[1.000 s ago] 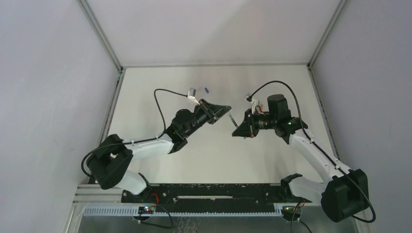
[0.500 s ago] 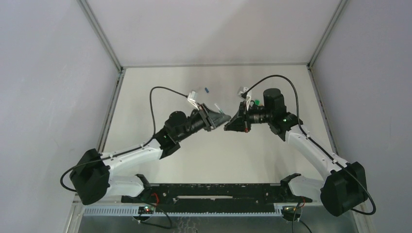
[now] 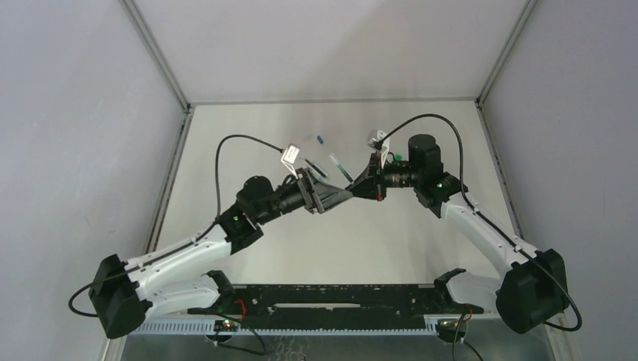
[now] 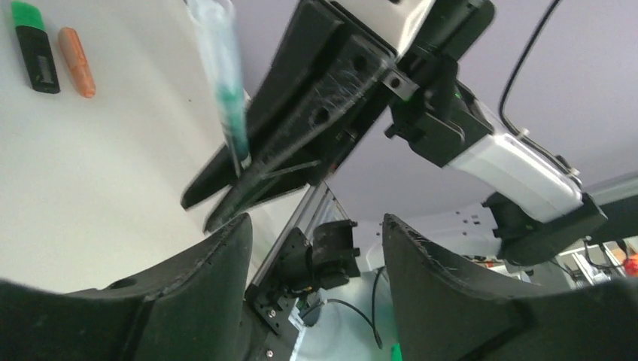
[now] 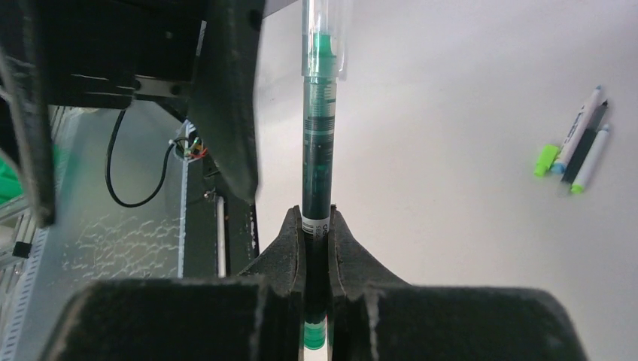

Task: Insert the pens into the pen caps
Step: Insert the pen cap onto the pen.

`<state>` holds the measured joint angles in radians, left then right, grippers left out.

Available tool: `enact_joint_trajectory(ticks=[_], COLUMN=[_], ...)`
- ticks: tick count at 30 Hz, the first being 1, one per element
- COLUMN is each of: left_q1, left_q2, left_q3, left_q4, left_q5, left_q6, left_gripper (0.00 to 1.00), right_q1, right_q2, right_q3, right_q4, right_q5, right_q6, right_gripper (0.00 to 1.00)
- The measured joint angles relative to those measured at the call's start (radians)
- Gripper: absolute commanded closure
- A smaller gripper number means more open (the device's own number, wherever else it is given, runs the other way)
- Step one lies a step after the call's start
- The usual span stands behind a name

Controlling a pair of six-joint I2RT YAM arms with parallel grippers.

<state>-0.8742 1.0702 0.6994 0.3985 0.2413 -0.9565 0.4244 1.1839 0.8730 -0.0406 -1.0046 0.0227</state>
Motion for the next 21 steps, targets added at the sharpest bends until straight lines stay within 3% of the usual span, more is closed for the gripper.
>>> enact_joint_trajectory(ticks=[11, 21], left_q1=[0.026, 0.06], left_q2=[-0.274, -0.344], left_q3=[-0.084, -0.116], left_q4=[-0.166, -0.045], left_q5=[-0.023, -0.081], left_q6=[0.184, 0.267], left_gripper=[0.25, 0.32], right_q1=[-0.032, -0.035], right_q2=[0.0, 0.001], right_q3=[0.0, 0.0], right_q4=[0.039, 0.043], right_q5=[-0.11, -0.239], right_q6=[0.001, -0.004], right_gripper=[1.0, 1.0])
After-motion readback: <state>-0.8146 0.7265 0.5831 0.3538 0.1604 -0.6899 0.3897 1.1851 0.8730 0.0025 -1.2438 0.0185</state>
